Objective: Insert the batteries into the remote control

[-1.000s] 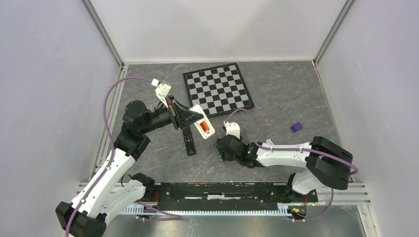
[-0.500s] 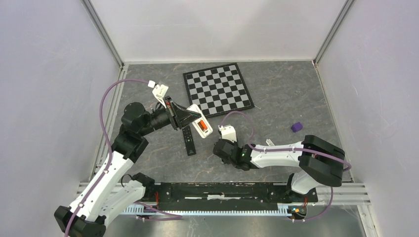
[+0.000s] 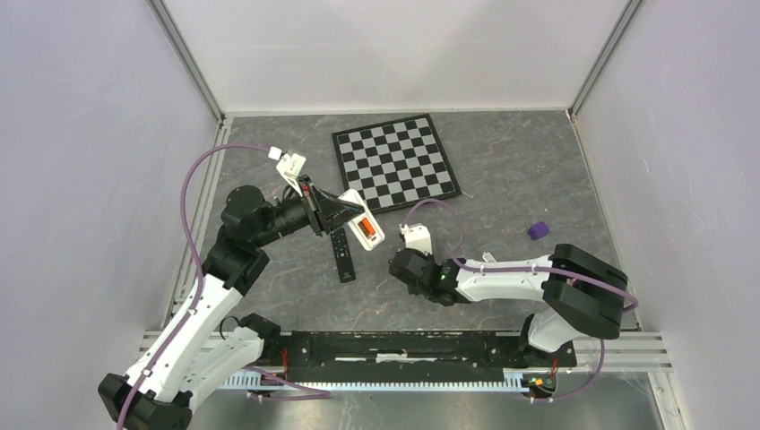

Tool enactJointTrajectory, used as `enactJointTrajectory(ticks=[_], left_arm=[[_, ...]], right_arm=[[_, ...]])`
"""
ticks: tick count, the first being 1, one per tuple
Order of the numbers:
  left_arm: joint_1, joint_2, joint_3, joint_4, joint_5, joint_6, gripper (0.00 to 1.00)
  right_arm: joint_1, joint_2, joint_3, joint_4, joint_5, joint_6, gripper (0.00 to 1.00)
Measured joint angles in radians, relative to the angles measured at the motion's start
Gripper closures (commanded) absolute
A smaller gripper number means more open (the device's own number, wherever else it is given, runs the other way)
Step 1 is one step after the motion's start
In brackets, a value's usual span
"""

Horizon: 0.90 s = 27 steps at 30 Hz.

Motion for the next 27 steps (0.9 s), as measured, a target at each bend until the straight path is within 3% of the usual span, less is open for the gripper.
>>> enactJointTrajectory(ticks=[4, 10, 14, 20, 27], left_arm=[[0.0, 0.0, 0.0, 0.0, -0.004, 0.0, 0.98], [0.0, 0.018, 0.0, 0.006, -0.022, -0.002, 0.98], [0.0, 0.073, -0.021, 0.056, -0.023, -0.035, 0.98], [-0.002, 0.28, -0.103, 0.252, -0.005, -0.194, 0.98], [-0.055, 0.524, -0.144, 0.493, 0.032, -0.336, 0.98]], right_arm=[[-0.026, -0.023, -0.02, 0.005, -0.011, -0.005, 1.0], [-0.053, -0.095, -0.046, -0.031, -0.009, -0.056, 1.0], [-0.091, -0.231, -0.047, -0.043, -0.003, -0.138, 1.0], [-0.16, -0.452, -0.031, -0.043, -0.063, -0.304, 1.0], [-0.176, -0.569, 0.021, -0.042, -0.228, -0.402, 1.0]])
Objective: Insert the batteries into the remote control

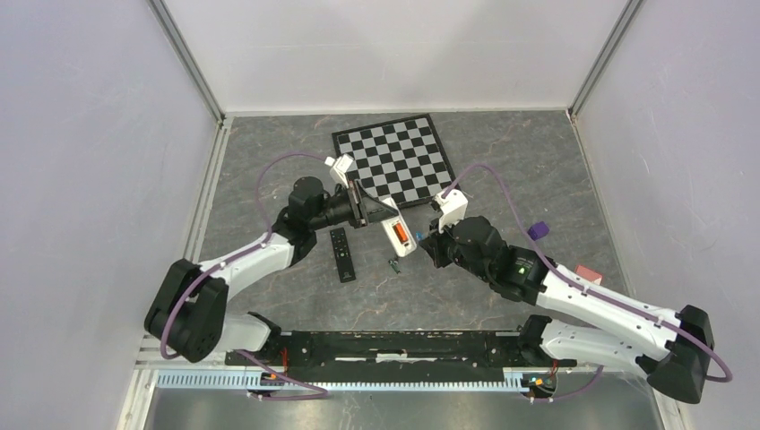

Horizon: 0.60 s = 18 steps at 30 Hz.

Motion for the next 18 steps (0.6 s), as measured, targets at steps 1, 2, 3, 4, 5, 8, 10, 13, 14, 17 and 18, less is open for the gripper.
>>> enactJointTrajectory(ticks=[1, 2, 3, 4, 5, 8, 10, 13, 14, 17, 18], left_arm=[[-0.009, 0.017, 0.0, 0.033, 0.004, -0.008, 0.98], [-0.016, 0.029, 0.0, 0.06, 0.008, -0.014, 0.98], [-0.023, 0.042, -0.001, 0.092, 0.012, -0.021, 0.98], [-0.029, 0.056, -0.001, 0.129, 0.021, -0.029, 0.98], [-0.034, 0.07, -0.001, 0.161, 0.029, -0.037, 0.98], [-0.047, 0.109, -0.001, 0.236, 0.036, -0.065, 0.98], [-0.052, 0.13, -0.001, 0.272, 0.044, -0.085, 0.98], [-0.057, 0.154, -0.003, 0.321, 0.056, -0.114, 0.98], [-0.057, 0.159, -0.006, 0.335, 0.06, -0.123, 0.98], [-0.057, 0.165, -0.013, 0.365, 0.062, -0.147, 0.98], [-0.057, 0.165, -0.016, 0.373, 0.062, -0.15, 0.98]], right_arm=[[0.0, -0.01, 0.002, 0.0, -0.017, -0.005, 1.0], [0.0, -0.018, 0.004, 0.0, -0.034, -0.008, 1.0], [0.0, -0.021, 0.006, -0.001, -0.045, -0.012, 1.0], [0.0, -0.021, 0.009, -0.001, -0.058, -0.014, 1.0], [0.0, -0.02, 0.012, -0.001, -0.068, -0.018, 1.0], [0.0, -0.013, 0.016, -0.003, -0.092, -0.031, 0.99], [0.0, -0.002, 0.026, -0.008, -0.101, -0.039, 0.96], [0.0, 0.015, 0.041, -0.008, -0.106, -0.05, 0.91], [0.0, 0.018, 0.045, -0.008, -0.106, -0.053, 0.91], [0.0, 0.028, 0.056, -0.008, -0.103, -0.063, 0.9], [0.0, 0.031, 0.059, -0.008, -0.101, -0.066, 0.9]])
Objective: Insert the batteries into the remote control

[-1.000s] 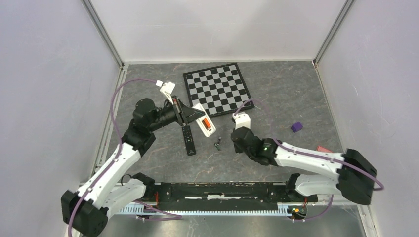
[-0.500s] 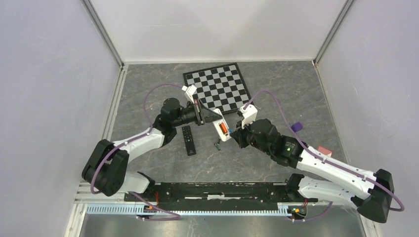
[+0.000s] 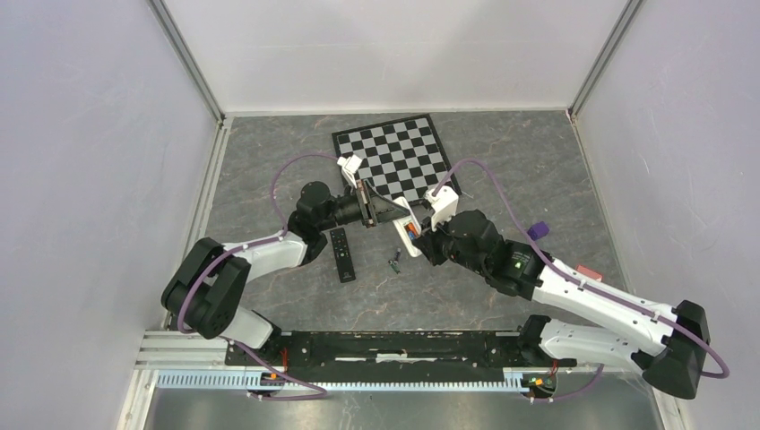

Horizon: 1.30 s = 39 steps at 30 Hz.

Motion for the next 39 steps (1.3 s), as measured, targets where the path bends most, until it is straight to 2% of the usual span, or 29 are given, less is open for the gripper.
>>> enactJointTrajectory(ticks=[4, 9, 12, 22, 27, 31, 36, 38, 39], left_arm=[[0.0, 0.0, -0.005, 0.02, 0.001, -0.009, 0.98], [0.0, 0.0, -0.005, 0.021, 0.0, -0.018, 0.98], [0.0, 0.001, -0.005, 0.02, -0.006, -0.036, 0.98], [0.0, 0.006, 0.012, 0.002, -0.007, -0.169, 0.98], [0.0, 0.006, 0.028, -0.042, -0.006, -0.197, 0.98], [0.0, 0.004, 0.028, -0.064, -0.006, -0.228, 0.98], [0.003, -0.004, 0.028, -0.062, -0.008, -0.327, 0.98], [0.004, -0.019, 0.028, -0.06, -0.009, -0.369, 0.98], [0.005, -0.029, 0.028, -0.059, -0.01, -0.385, 0.98]], right_arm=[[0.0, 0.007, 0.009, 0.0, 0.009, -0.003, 0.86], [0.0, 0.02, 0.02, 0.001, 0.019, -0.003, 0.7], [0.004, 0.022, 0.021, 0.008, 0.017, 0.003, 0.64], [0.003, 0.023, 0.066, 0.012, 0.072, 0.065, 0.62], [0.0, 0.034, 0.09, 0.011, 0.103, 0.096, 0.55], [-0.006, 0.035, 0.104, 0.006, 0.122, 0.12, 0.39], [-0.007, 0.01, 0.114, 0.005, 0.149, 0.171, 0.11], [-0.007, -0.018, 0.114, 0.002, 0.174, 0.206, 0.02], [-0.007, -0.032, 0.114, 0.001, 0.188, 0.22, 0.02]])
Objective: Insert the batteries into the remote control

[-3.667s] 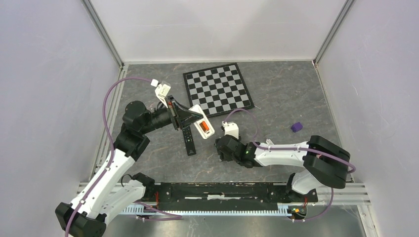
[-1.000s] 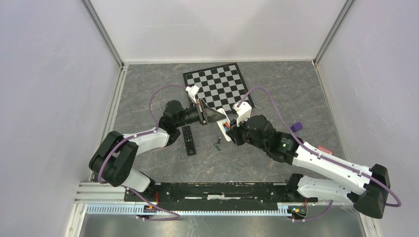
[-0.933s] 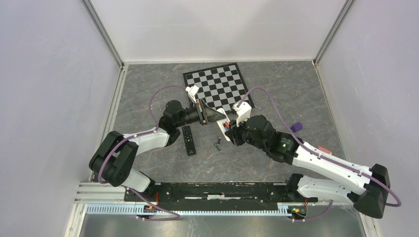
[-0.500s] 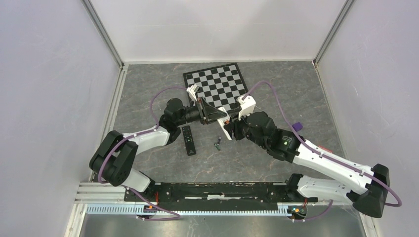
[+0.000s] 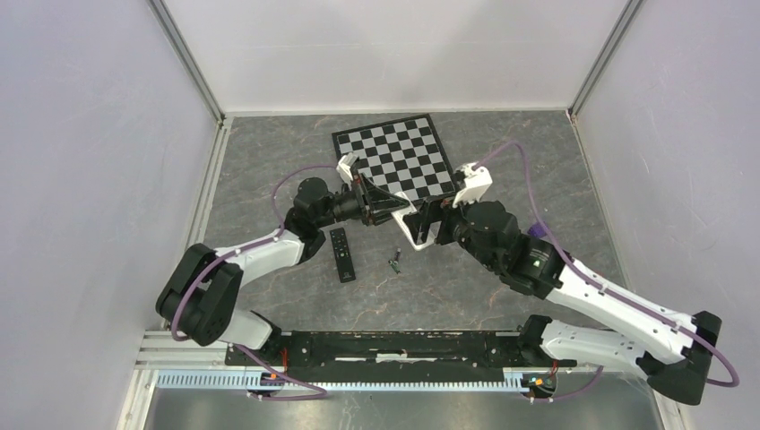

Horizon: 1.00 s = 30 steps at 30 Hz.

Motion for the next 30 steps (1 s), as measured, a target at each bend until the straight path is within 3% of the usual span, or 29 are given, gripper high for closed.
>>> enactJointTrajectory(ticks=[6, 15, 30], left_arm=[[0.004, -0.069, 0.0, 0.027, -0.006, -0.098, 0.98], [0.009, -0.084, 0.0, 0.159, -0.059, -0.273, 0.98], [0.009, -0.084, -0.026, 0.262, -0.094, -0.381, 0.98]], right_arm=[[-0.002, -0.089, -0.035, 0.041, 0.053, 0.107, 0.02], [-0.003, -0.087, -0.074, 0.158, -0.029, 0.248, 0.02], [-0.003, -0.175, -0.224, 0.388, -0.096, 0.406, 0.02]])
